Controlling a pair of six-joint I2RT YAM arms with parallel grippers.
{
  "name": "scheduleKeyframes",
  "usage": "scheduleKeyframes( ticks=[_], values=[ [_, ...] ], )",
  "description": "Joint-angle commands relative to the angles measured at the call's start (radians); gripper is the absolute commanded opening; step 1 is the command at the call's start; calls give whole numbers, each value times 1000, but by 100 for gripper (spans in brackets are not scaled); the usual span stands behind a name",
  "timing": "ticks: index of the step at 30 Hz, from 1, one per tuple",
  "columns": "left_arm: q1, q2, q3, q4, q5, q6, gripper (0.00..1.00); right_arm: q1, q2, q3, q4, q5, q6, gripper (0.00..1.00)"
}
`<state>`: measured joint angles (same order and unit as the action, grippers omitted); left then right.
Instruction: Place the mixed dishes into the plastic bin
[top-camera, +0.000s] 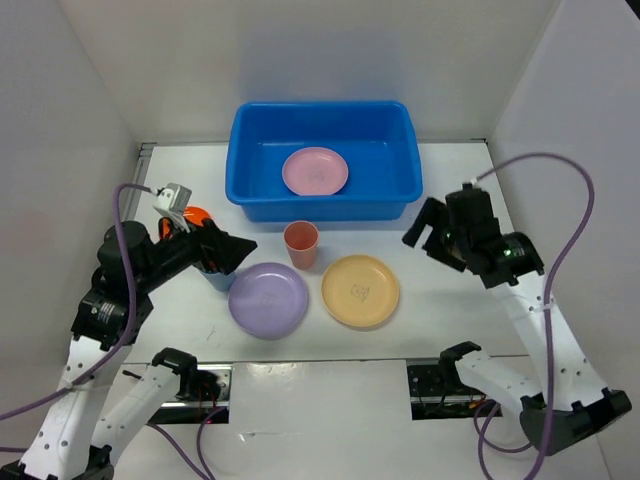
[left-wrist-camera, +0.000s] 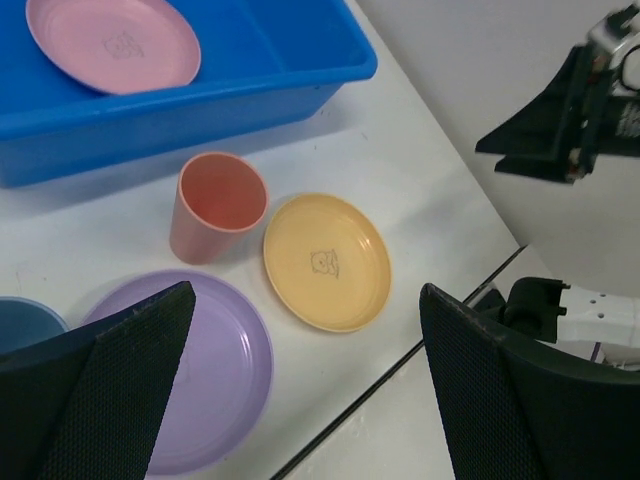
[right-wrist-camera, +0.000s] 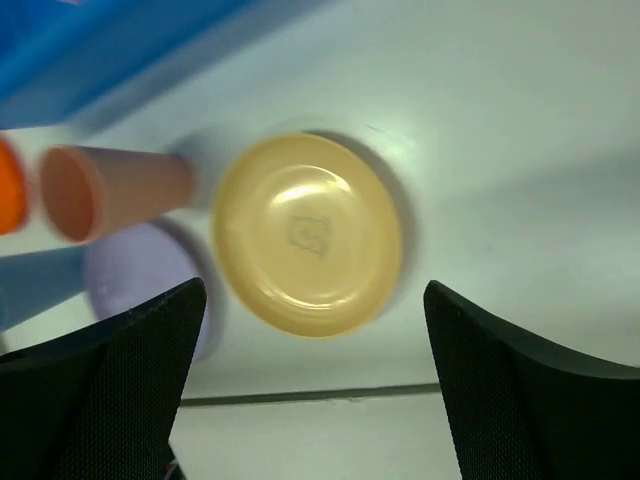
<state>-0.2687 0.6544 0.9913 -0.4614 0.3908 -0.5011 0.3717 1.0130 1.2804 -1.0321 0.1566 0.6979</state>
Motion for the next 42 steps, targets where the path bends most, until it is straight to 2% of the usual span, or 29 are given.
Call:
scheduleKeyframes(
  ticks=[1,2,4,7,8,12,27,33,36,38,39,42],
  values=[
    [6,48,-31,-19,28,-19,99,-94,-68,-215,174,-135,31,93],
    [6,60,-43,-19,39,-19,99,-124,-92,-312,217,-156,50,93],
    [6,60,-62,-19,48,-28,99,-137,-148,-396,251,-196,60,90],
    [6,31,-72,-6,48,-39,99,-137,-136,-414,260,-207,104,89],
    [6,31,-72,10,48,-51,99,-137,-125,-414,260,-162,127,87],
    [6,50,-69,20,60,-60,99,-126,-93,-513,357,-232,192,86],
    [6,50,-88,70,88,-91,99,48,7,-742,524,-150,333,86],
    [6,50,-98,83,97,-109,99,99,76,-770,586,-104,380,86],
    [6,41,-109,92,97,-119,99,99,126,-779,621,-95,380,78],
    [6,40,-109,92,97,-119,99,114,153,-779,639,-95,390,66],
    [6,40,-109,92,97,-119,99,127,168,-779,639,-82,402,55],
    [6,40,-109,92,97,-119,99,159,180,-770,639,-60,433,40]
  ],
)
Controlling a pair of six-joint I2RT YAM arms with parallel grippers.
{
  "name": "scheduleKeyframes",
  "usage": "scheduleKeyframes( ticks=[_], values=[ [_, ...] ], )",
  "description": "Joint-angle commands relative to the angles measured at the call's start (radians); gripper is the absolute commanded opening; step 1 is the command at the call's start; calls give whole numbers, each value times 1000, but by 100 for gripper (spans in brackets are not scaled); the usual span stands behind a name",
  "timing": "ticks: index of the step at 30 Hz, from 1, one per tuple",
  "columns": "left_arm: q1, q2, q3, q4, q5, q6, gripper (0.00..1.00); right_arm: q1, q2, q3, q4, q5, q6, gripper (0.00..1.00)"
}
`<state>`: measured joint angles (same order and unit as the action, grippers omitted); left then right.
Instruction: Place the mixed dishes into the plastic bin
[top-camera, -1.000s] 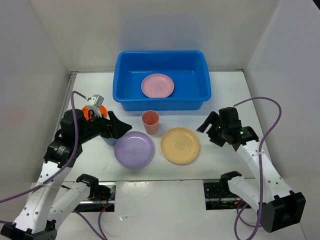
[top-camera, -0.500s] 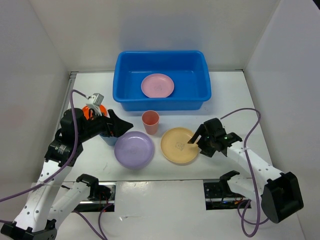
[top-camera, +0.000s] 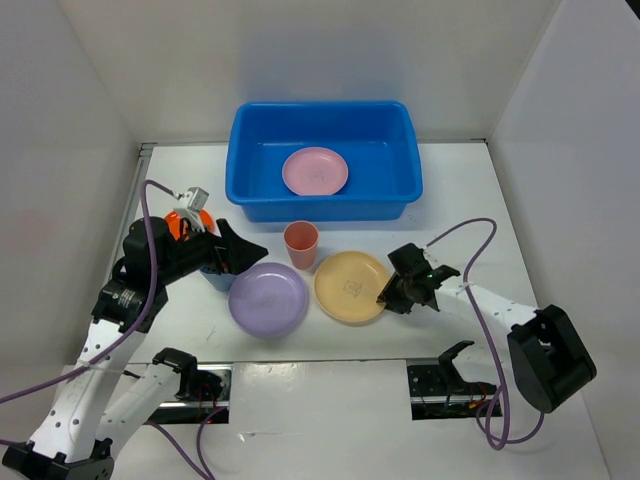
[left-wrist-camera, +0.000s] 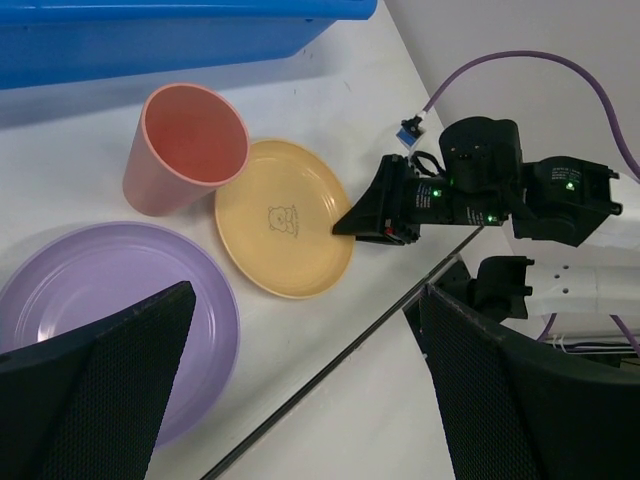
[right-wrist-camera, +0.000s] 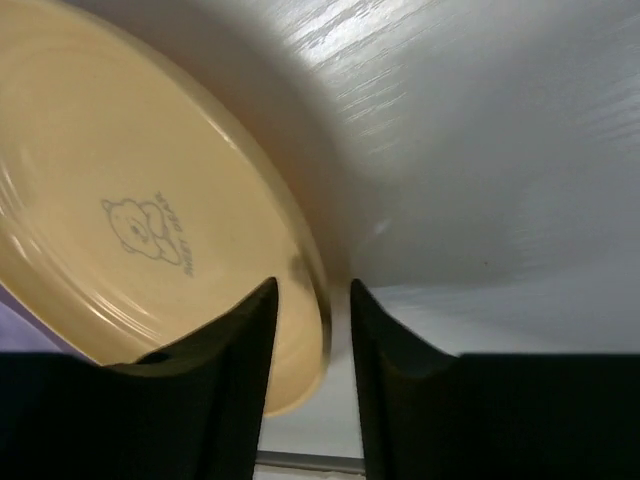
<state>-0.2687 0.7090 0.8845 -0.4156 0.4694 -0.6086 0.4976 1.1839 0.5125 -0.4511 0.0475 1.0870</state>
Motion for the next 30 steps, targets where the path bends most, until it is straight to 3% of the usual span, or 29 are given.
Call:
scheduleKeyframes(
  ticks=[1,6,22,26,30],
  values=[
    [6,-14,-2,46,18,-11,99,33,20,-2,58,58,44,32],
    [6,-23,-2,46,18,-11,99,42,29,8,46,58,62,0],
    [6,-23,-2,64,28,-29,99,52,-251,368,-446,133,31,0],
    [6,-23,-2,64,28,-29,99,52,-286,475,-478,144,22,0],
    [6,-23,-2,64,37,-29,99,36,-215,567,-347,114,-54,0]
  ],
)
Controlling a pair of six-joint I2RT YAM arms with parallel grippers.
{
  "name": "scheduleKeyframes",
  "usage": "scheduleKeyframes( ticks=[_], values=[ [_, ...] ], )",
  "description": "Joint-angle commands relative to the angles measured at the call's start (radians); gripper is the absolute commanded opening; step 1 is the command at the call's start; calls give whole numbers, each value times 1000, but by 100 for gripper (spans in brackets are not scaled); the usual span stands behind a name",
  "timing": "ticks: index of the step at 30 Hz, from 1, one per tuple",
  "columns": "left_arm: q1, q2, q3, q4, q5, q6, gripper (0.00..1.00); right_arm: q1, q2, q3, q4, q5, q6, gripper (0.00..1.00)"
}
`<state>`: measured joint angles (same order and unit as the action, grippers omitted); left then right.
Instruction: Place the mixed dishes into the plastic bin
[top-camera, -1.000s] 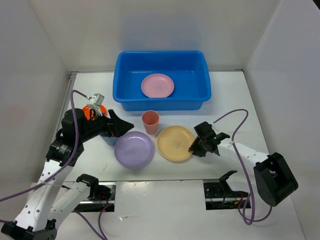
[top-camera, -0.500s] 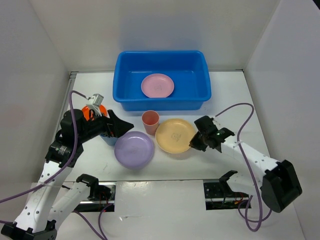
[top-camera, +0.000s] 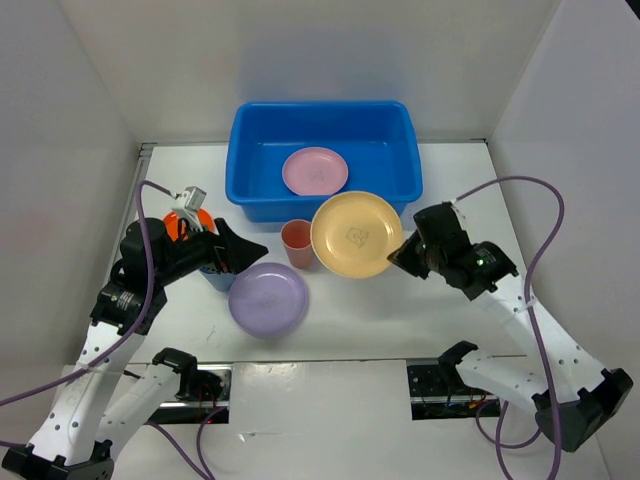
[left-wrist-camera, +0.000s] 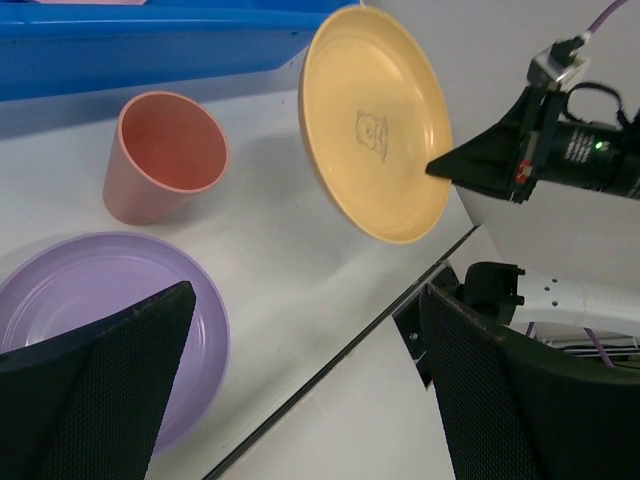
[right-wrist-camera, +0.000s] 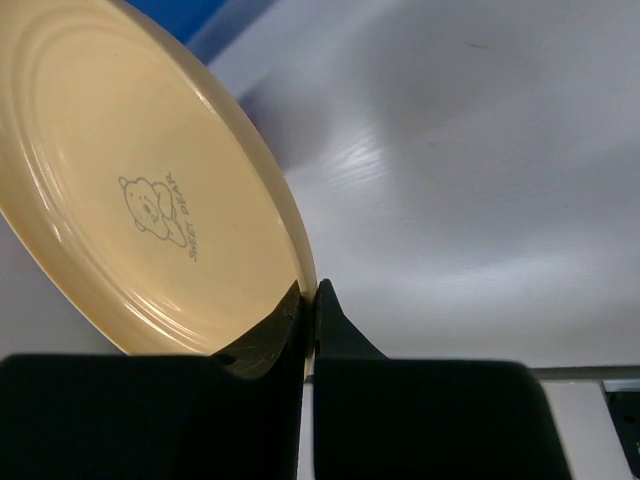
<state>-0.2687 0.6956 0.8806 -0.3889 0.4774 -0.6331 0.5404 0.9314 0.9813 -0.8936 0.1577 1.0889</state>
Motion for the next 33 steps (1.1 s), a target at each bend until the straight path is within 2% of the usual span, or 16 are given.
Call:
scheduleKeyframes(
  ticks=[1,3,8,11,15,17,19,21,22,23,25,28,30,31,33],
  values=[
    [6,-10,1,38,29,-5,99,-7,75,161,123,-7,-78,0],
    [6,-10,14,24,29,6,99,-16,208,245,172,11,-121,0],
    [6,-10,58,-36,20,32,99,-63,533,594,268,45,-274,0],
    [6,-42,58,-36,20,10,99,-83,780,773,268,80,-293,0],
    [6,-77,-5,27,79,-85,98,-129,987,989,297,60,-305,0],
    [6,-91,-14,18,64,-85,98,-148,1072,1066,297,51,-314,0],
    [6,-105,-2,-22,27,-65,98,-171,1217,1215,234,17,-314,0],
    [6,-123,7,-31,18,-45,98,-171,1329,1431,158,7,-328,0],
    [6,-123,8,-42,9,-45,98,-171,1450,1523,53,6,-351,0],
    [6,-123,8,-42,9,-45,98,-171,1516,1741,-11,25,-351,0],
    [6,-123,8,-42,9,-45,98,-171,1772,2050,-163,49,-362,0],
    [6,-123,8,-42,9,-45,98,-192,1704,1872,-101,-6,-345,0],
    [6,-123,-2,-42,9,-45,98,-192,1754,1946,-172,14,-360,0],
    [6,-133,-2,-42,9,-45,98,-192,1867,2157,-224,14,-360,0],
    [6,-133,-12,-33,9,-45,98,-192,1858,2046,-236,-26,-360,0]
  ],
)
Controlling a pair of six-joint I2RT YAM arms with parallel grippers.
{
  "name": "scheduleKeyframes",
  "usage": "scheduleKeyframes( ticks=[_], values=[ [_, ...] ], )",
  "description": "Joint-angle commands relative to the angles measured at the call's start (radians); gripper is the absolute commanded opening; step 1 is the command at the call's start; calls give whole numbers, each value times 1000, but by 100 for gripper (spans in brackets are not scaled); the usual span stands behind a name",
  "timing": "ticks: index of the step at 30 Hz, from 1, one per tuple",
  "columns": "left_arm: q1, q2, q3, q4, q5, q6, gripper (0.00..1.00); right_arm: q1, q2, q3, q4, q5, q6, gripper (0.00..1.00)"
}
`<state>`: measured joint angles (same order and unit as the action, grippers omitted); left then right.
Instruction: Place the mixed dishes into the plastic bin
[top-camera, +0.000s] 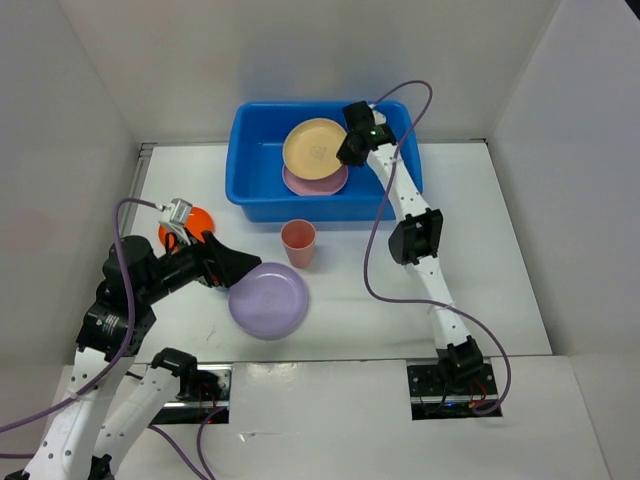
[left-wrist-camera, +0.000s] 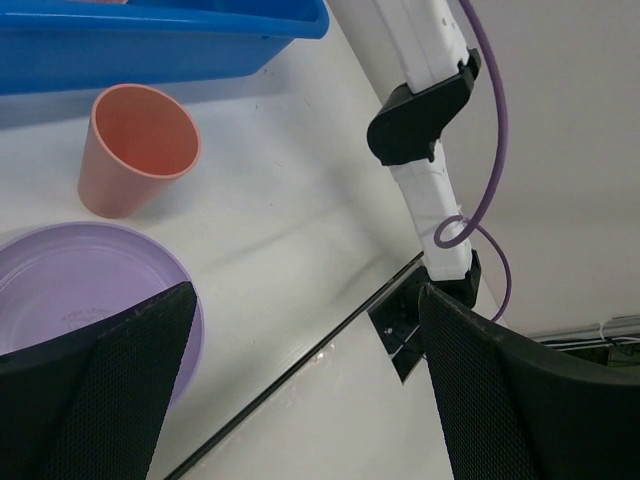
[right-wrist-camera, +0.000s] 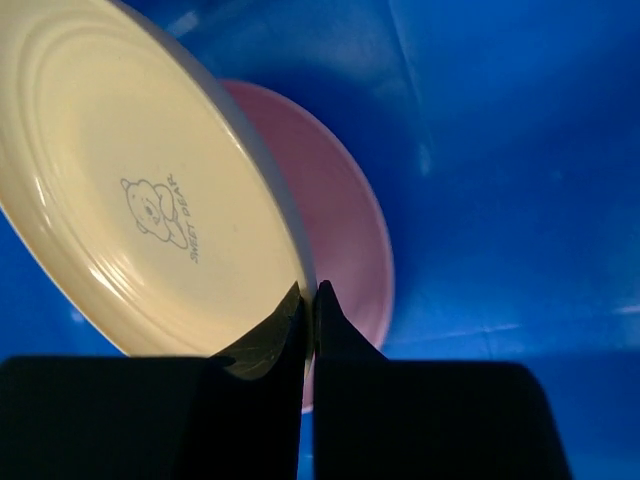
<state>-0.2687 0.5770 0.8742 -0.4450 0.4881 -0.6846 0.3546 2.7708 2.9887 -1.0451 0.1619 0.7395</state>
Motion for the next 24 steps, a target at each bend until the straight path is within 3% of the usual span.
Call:
scheduleKeyframes(
  ticks=[1,4,9,10,13,20,24],
  values=[
    [6,-14,-6,23,-2,7,98,-15,59,90,-98,-30,-23,0],
    [6,-14,-6,23,-2,7,98,-16,111,152,-137,-42,-34,3],
    [6,-23,-6,11,-22,16,98,-16,69,151,-159,-6,-43,40],
    [6,-23,-6,-6,-43,26,98,-16,31,151,-159,7,-43,48],
    [6,-23,6,-41,-77,60,98,-5,-55,151,-179,34,-72,55],
    [6,41,35,-81,-152,132,98,96,-428,100,-256,159,-150,100],
    [6,41,35,-92,-212,154,98,246,-666,-126,-256,290,-120,100]
  ],
)
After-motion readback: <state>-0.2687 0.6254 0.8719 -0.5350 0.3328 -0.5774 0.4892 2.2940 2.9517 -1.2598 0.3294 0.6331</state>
